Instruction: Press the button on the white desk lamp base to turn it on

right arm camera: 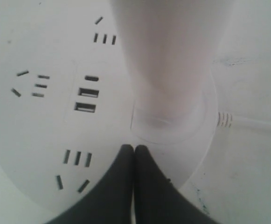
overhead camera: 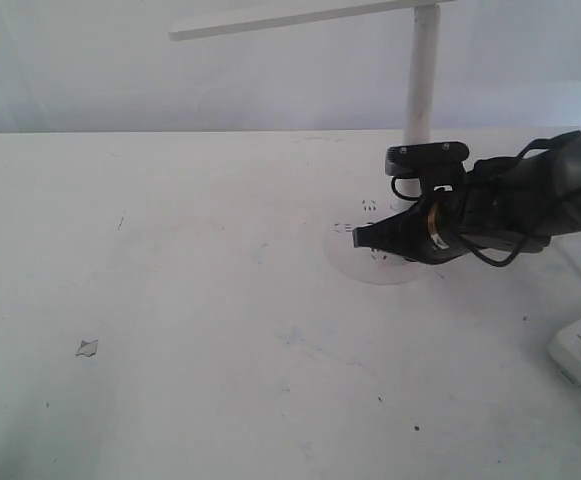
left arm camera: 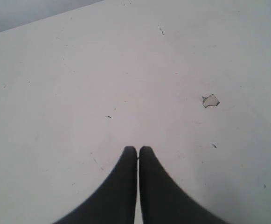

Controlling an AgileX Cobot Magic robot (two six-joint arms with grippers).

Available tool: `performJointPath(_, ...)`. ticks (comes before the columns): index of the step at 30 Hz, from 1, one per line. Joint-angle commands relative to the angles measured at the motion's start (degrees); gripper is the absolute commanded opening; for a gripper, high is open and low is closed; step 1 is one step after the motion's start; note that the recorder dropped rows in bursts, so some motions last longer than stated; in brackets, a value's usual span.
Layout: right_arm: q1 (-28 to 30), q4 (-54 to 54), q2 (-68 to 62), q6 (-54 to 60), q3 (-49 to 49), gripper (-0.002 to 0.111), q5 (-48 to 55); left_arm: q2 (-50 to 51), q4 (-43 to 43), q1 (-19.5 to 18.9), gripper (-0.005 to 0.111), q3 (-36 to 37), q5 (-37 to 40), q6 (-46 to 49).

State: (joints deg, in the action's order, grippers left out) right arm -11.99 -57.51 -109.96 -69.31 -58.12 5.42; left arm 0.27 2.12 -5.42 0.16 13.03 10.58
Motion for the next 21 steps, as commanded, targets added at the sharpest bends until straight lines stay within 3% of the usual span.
performJointPath(1, -0.57, -0.8, 0.69, 0.15, 1.48, 0.0, 1.17, -0.27, 0.29, -0.14, 0.001, -0.16, -0.11, -0.04)
performJointPath(21, -0.57, -2.91, 2.1, 0.15, -0.59, 0.0, 3.05, -0.27, 0.29, -0.14, 0.001, -0.16, -0.11, -0.04)
